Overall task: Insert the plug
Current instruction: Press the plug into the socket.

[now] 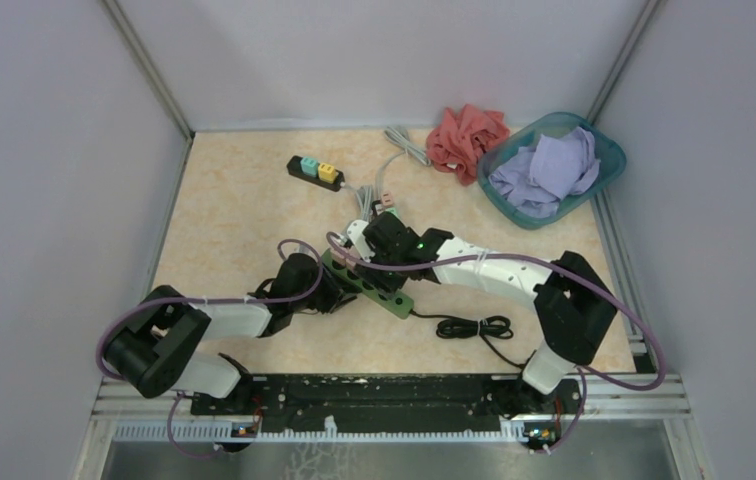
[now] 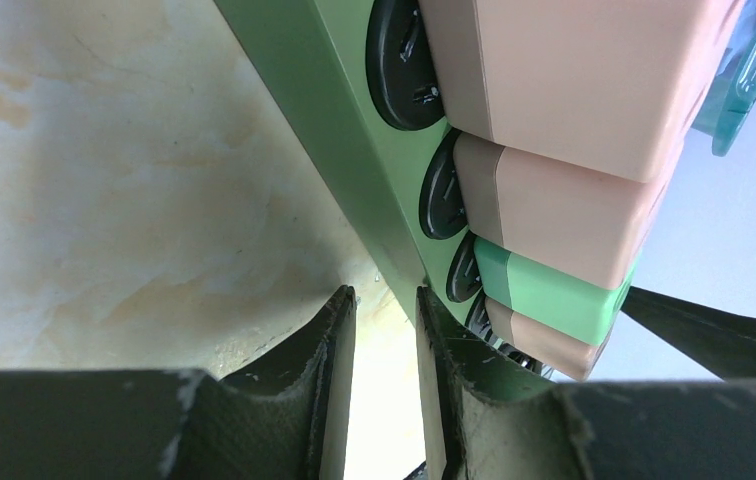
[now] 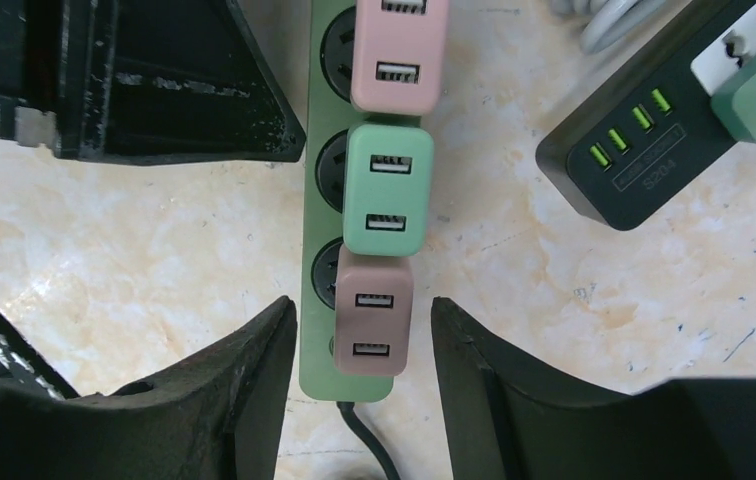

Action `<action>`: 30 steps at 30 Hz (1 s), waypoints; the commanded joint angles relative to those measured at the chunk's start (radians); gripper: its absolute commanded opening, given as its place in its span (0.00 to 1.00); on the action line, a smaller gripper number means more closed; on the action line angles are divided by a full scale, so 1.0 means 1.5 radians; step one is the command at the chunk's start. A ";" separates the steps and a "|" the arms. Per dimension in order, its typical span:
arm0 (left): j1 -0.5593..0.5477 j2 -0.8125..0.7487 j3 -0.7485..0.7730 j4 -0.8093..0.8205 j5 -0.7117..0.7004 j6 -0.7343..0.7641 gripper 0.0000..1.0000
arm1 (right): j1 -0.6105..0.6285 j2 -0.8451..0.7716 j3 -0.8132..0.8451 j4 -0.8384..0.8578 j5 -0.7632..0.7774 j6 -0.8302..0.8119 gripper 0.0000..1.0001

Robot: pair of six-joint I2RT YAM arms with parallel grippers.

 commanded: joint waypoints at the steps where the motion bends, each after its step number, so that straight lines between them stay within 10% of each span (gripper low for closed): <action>1: 0.005 -0.010 0.008 0.009 -0.005 0.008 0.34 | 0.004 -0.032 0.040 -0.001 -0.007 0.001 0.52; 14: 0.005 -0.008 0.010 0.011 -0.002 0.010 0.34 | -0.013 0.013 0.034 -0.013 -0.011 -0.004 0.33; 21: 0.005 -0.007 0.012 0.010 -0.003 0.009 0.34 | -0.014 0.062 0.016 -0.032 -0.007 -0.013 0.00; 30: 0.004 -0.006 0.014 0.008 -0.004 0.011 0.34 | -0.003 0.069 -0.055 -0.044 0.039 -0.011 0.00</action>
